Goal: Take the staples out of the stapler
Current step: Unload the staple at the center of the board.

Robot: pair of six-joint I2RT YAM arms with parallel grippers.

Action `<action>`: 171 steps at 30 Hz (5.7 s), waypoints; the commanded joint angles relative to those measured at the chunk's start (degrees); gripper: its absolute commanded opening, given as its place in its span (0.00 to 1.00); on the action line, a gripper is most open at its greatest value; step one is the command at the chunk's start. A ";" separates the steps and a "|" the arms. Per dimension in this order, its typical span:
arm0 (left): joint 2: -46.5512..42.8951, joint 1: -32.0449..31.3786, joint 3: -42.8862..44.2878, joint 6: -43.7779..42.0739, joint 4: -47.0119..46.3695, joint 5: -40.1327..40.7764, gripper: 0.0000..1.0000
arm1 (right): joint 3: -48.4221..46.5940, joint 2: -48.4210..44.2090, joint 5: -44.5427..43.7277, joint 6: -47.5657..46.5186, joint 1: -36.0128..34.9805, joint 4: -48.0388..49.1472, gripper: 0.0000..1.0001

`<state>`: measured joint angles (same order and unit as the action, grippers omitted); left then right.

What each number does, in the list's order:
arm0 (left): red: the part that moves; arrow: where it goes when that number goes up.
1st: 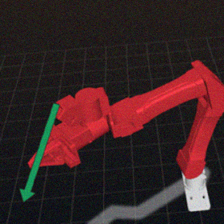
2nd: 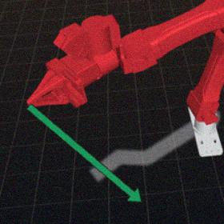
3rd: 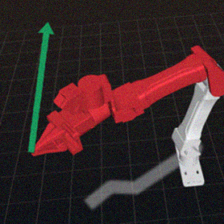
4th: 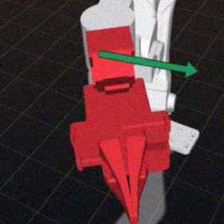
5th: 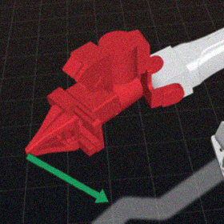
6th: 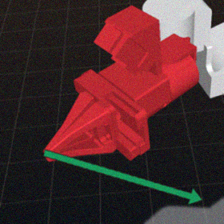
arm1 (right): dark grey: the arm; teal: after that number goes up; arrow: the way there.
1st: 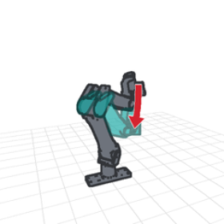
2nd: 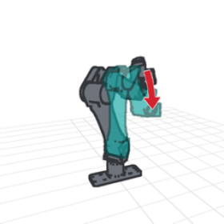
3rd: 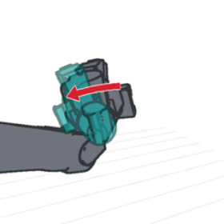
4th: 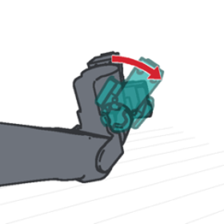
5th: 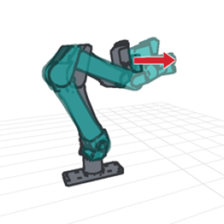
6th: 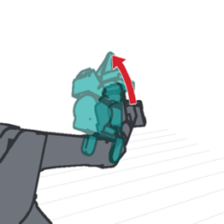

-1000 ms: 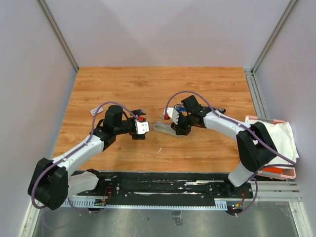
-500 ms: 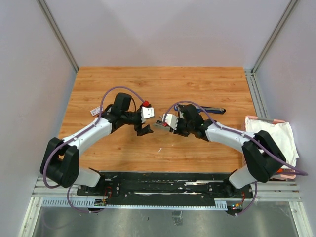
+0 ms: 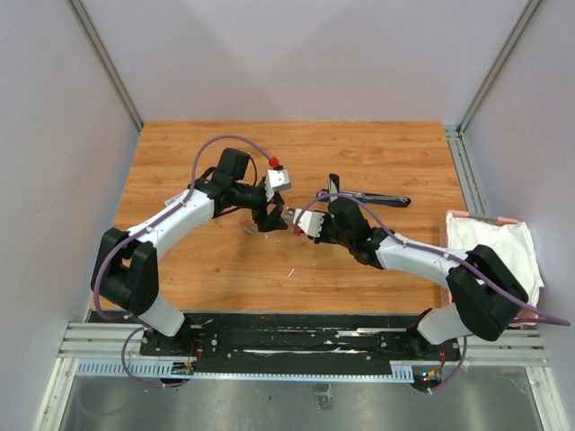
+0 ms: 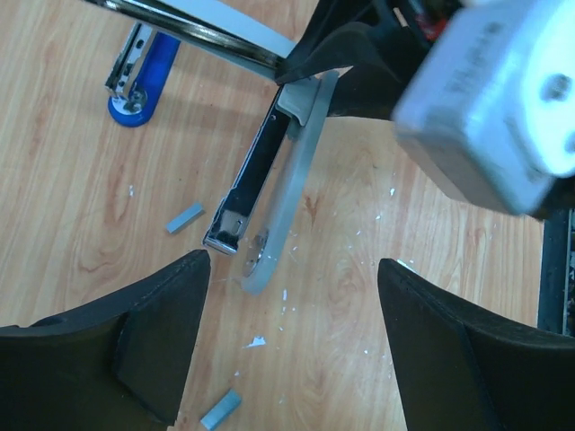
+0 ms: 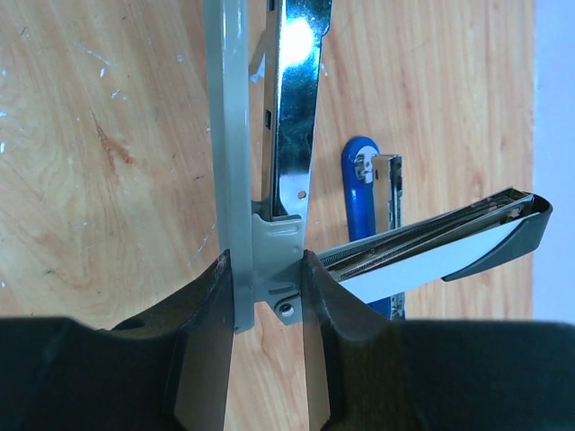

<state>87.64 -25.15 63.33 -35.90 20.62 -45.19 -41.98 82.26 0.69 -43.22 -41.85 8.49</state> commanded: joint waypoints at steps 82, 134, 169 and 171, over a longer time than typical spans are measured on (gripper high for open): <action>22.31 -1.37 19.44 -2.87 23.02 -6.27 0.87 | 10.97 -10.86 -10.53 -14.31 -8.99 16.63 0.01; 14.30 -7.68 17.88 -9.28 26.49 12.39 0.00 | 10.75 -8.95 -10.33 -6.42 -4.55 18.80 0.13; 10.59 -9.64 14.29 -9.05 22.36 19.17 0.00 | 8.24 -12.78 9.97 3.07 6.31 7.25 0.56; 10.39 -9.84 13.92 -9.35 22.36 19.08 0.00 | 7.21 -12.39 10.34 4.36 7.03 6.26 0.56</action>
<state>100.86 -34.50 77.58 -43.40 43.83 -25.26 -31.73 69.47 10.63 -41.71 -36.45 16.95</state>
